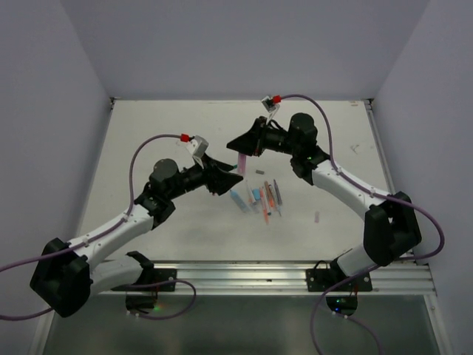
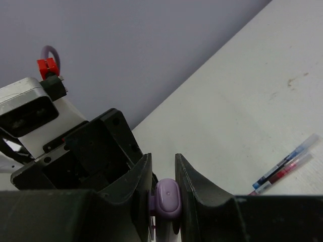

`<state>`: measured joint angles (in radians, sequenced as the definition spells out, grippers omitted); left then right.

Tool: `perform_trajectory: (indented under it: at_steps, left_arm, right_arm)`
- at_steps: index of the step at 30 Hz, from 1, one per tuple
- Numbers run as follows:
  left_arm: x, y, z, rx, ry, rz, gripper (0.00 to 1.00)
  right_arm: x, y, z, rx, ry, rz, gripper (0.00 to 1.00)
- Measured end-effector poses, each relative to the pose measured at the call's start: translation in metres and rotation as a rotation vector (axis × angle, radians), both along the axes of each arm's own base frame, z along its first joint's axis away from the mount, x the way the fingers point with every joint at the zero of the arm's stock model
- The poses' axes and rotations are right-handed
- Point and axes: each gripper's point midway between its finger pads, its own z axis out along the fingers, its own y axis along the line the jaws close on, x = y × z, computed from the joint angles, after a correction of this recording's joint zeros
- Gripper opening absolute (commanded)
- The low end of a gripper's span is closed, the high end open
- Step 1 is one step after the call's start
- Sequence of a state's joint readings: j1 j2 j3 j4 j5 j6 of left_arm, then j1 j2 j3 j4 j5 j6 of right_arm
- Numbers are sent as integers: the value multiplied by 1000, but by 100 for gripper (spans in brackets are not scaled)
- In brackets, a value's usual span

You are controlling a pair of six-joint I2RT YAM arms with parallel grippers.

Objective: Open the pen caps

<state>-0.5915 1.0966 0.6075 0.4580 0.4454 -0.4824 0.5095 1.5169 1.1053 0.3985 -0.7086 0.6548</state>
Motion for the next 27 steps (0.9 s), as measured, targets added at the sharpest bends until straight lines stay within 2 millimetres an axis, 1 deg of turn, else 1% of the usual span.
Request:
perform_trajectory:
  at_steps: [3, 6, 9, 11, 16, 18, 19, 21, 22, 24, 25, 27]
  left_arm:
    - [-3, -7, 7, -41, -8, -47, 60]
    - [-2, -14, 1, -60, 31, -69, 54]
    - [-1, -19, 4, -98, 45, -86, 47]
    - [-1, -21, 8, -124, 49, -98, 43]
    - [-1, -25, 14, -168, 54, -119, 38]
    - [-2, -26, 15, -177, 58, -127, 32]
    - [-2, -27, 15, -178, 61, -128, 24]
    - [-1, -27, 13, -180, 73, -125, 15]
    - [0, -26, 12, -182, 80, -123, 9]
    - [0, -26, 12, -186, 82, -125, 6]
    - [0, -27, 12, -187, 82, -126, 0]
    - [0, -27, 12, -189, 83, -128, 0]
  right_arm:
    - [-8, 2, 6, 43, -10, 41, 0]
    - [-13, 4, 14, 81, -17, 67, 0]
    - [-16, 4, 22, 110, -33, 84, 0]
    - [-18, 5, 25, 120, -39, 96, 0]
    - [-20, 5, 27, 130, -43, 103, 0]
    - [-20, 5, 27, 131, -42, 103, 0]
    - [-20, 5, 26, 133, -40, 104, 0]
    - [-21, 5, 27, 135, -41, 109, 0]
    - [-21, 5, 28, 136, -48, 109, 0]
    - [-21, 5, 28, 137, -49, 111, 0]
    - [-21, 5, 28, 136, -50, 111, 0]
    - [-22, 5, 27, 134, -53, 114, 0]
